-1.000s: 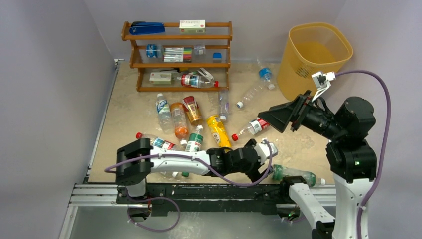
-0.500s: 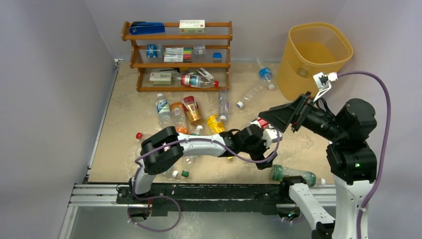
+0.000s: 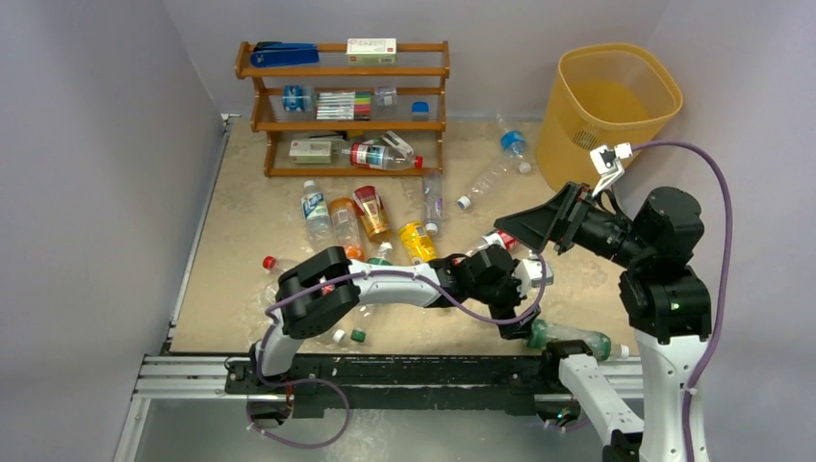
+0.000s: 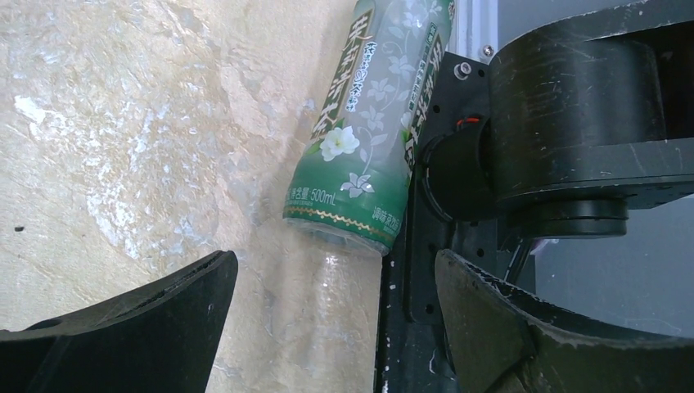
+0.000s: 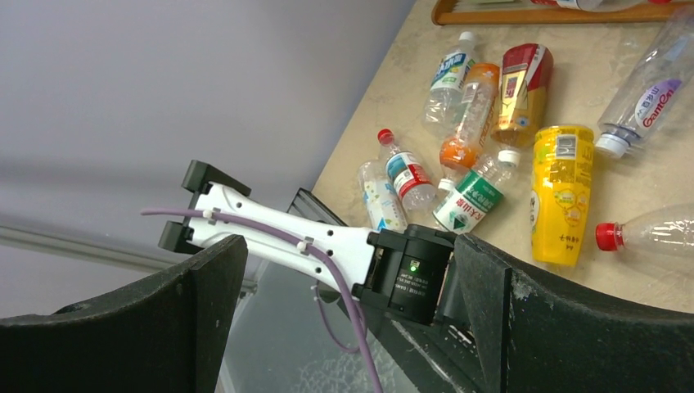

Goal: Put the plastic bottles in the bin
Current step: Pick up the plastic bottle at the center of the board.

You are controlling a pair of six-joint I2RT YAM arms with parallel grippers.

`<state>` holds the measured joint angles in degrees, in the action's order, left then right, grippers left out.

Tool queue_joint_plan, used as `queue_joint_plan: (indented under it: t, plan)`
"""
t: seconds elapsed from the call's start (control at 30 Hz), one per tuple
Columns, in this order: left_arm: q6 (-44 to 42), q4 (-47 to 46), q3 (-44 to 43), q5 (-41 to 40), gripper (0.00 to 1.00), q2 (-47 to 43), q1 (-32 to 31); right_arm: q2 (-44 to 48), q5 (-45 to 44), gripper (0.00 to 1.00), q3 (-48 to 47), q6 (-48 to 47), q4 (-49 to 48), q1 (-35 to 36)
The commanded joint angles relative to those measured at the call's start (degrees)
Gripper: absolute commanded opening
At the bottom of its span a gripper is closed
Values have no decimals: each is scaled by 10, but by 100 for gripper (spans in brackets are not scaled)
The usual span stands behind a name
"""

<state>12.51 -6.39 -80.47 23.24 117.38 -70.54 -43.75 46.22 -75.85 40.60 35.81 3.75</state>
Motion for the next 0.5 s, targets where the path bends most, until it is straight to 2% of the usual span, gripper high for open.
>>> queue_joint_plan:
  t: [0.0, 0.47]
  plan:
    - [-29, -28, -19, -6, 91, 8, -2, 4, 16, 100, -3, 1, -34, 1]
    - [-48, 0, -93, 21, 90, 67, -11, 4, 8, 100, 12, 1, -41, 1]
